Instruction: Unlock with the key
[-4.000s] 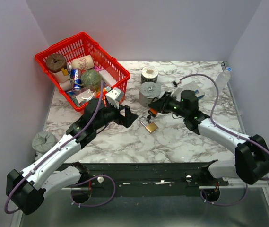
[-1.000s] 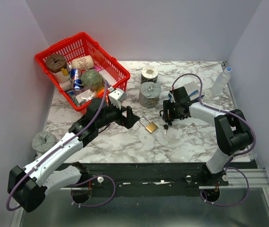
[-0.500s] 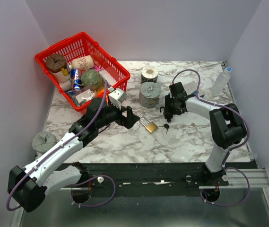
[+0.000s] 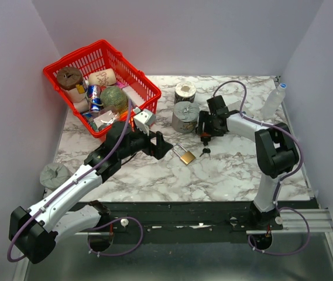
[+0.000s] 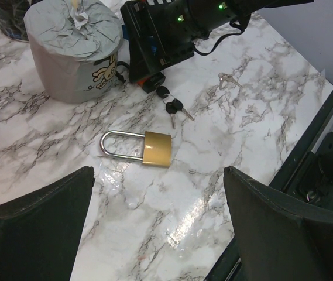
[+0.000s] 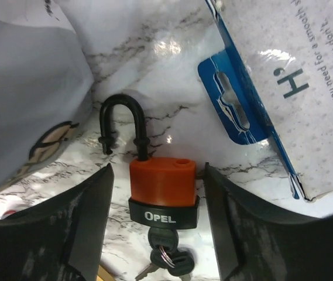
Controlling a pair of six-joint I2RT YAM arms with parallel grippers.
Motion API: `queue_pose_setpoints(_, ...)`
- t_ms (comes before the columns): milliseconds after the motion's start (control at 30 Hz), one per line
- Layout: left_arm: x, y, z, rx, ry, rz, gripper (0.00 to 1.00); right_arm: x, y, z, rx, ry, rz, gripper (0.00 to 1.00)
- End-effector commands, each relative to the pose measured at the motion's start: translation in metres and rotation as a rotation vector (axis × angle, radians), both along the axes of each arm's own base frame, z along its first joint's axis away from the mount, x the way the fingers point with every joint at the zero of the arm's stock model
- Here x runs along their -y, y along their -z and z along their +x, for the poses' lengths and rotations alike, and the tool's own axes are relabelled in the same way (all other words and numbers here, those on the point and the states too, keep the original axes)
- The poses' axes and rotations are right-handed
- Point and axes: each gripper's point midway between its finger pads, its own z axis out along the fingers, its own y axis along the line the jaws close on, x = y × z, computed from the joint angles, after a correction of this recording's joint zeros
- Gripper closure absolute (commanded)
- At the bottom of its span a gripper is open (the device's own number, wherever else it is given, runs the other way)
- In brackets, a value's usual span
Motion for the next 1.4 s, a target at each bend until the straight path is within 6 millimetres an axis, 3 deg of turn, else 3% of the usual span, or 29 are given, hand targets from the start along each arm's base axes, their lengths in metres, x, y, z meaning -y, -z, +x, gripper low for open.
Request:
queue_pose_setpoints(0, -0.001, -0.019, 0.001, 0.038, -0.008, -0.034, 0.01, 0.005, -0.010, -0.004, 0.022, 0.000, -0.003, 0.17)
queue_pose_setpoints(67, -0.004, -0.020, 0.004, 0.041, -0.026, -0.030, 0.01, 0.006, -0.019, -0.006, 0.046, -0.024, 0.000, 0.09)
queue_pose_setpoints(200, -0.007, -0.018, 0.006, 0.037, -0.053, -0.022, 0.01, 0.007, -0.057, -0.016, 0.161, -0.084, 0.028, 0.06)
queue_pose_setpoints(300, -0.009, -0.019, 0.008, 0.040, -0.068, -0.019, 0.01, 0.005, -0.066, -0.034, 0.189, -0.179, 0.042, 0.06)
queue_pose_setpoints(433, -0.011, -0.018, 0.010, 0.034, -0.085, -0.019, 0.01, 0.034, -0.077, -0.054, 0.216, -0.093, -0.031, 0.06)
queue_pose_setpoints(567, -0.011, -0.020, 0.008, 0.033, -0.081, -0.023, 0.01, 0.061, -0.057, -0.076, 0.111, -0.007, -0.025, 0.03)
queue_pose_setpoints(733, -0.013, -0.024, 0.004, 0.045, -0.079, -0.037, 0.01, 0.102, -0.034, -0.089, 0.030, 0.130, -0.031, 0.05)
queue_pose_setpoints(1000, -0.013, -0.025, 0.002, 0.044, -0.077, -0.045, 0.01, 0.152, -0.031, -0.098, -0.066, 0.161, -0.303, 0.19)
queue_pose_setpoints(1167, -0.011, -0.022, 0.001, 0.029, -0.066, -0.047, 0.01, 0.154, -0.008, -0.102, -0.143, 0.115, -0.332, 0.26)
queue_pose_setpoints(1367, -0.012, -0.022, 0.002, 0.033, -0.072, -0.042, 0.01, 0.151, 0.005, -0.105, -0.168, 0.111, -0.320, 0.29)
